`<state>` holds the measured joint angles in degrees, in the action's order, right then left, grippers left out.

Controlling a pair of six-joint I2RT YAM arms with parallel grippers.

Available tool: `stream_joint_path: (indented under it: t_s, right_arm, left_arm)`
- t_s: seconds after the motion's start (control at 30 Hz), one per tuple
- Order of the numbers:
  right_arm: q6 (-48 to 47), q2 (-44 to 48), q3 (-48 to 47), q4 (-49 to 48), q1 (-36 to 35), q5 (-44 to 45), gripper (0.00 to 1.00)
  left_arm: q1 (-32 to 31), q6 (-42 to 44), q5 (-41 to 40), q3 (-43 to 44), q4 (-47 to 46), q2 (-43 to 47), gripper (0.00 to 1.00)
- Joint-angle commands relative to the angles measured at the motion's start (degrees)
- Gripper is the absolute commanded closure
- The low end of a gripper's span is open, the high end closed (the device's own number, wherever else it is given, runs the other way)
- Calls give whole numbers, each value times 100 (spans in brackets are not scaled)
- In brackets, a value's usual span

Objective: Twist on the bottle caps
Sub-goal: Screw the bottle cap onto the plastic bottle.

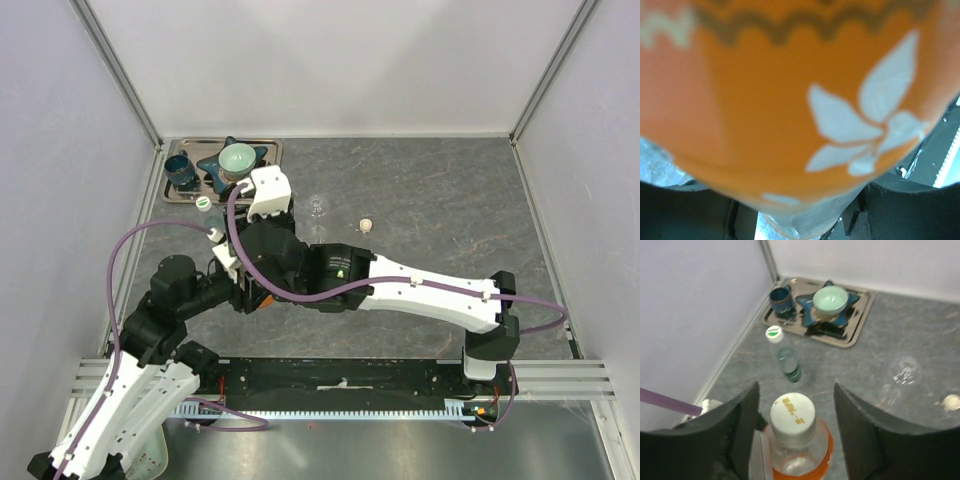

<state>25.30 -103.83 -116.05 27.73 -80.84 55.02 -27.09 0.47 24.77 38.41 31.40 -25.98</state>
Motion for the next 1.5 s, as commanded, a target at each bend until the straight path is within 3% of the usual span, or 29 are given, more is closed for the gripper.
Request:
stream_joint_path:
  t_s: [0.0, 0.1, 0.27, 0.33, 0.37, 0.4, 0.53, 0.6, 0.73, 1.1, 1.23, 1.47]
  right_arm:
    - [-402, 211, -234, 815, -134, -641, 22]
    - [-824, 1080, 318, -125, -108, -1387, 2]
    - [-1141, 1830, 618, -338, 173, -2818, 2]
    - [-1220, 2077, 732, -338, 585, -4240, 2]
    - [-1273, 2156, 785, -355, 743, -4820, 2]
    - [-1456, 2252, 881, -373, 1067, -6287, 2]
    - [-2149, 2411, 1154, -470, 1430, -8564, 2]
    - [-2248, 2385, 1146, -575, 1553, -8999, 2]
    - [-2170, 2148, 988, -891, 1659, -10218, 6]
    - [-1161, 1498, 1014, -2227, 1685, -11504, 19]
    - [-817, 1296, 988, -2623, 1685, -11690, 28]
    - [-737, 1093, 944, -2623, 1685, -11725, 34]
  left_arm:
    - [2, 252, -96, 299, -1391, 181, 89]
    - [-7, 269, 10, 228, -1382, 198, 89]
    - [11, 261, 500, 184, -1391, 207, 89]
    - [11, 226, 799, 175, -1452, 198, 89]
    - [11, 225, 1332, 175, -1478, 181, 89]
    - [20, 234, 1668, 184, -1496, 163, 89]
    - [20, 243, 3531, 158, -1592, 128, 88]
    - [20, 304, 4498, 131, -1593, 119, 88]
    - [20, 392, 5037, 105, -1558, 84, 88]
    - [20, 560, 5283, 149, -1461, -4, 88]
    - [20, 586, 5283, 158, -1435, -13, 88]
    - [29, 586, 5274, 175, -1435, -13, 88]
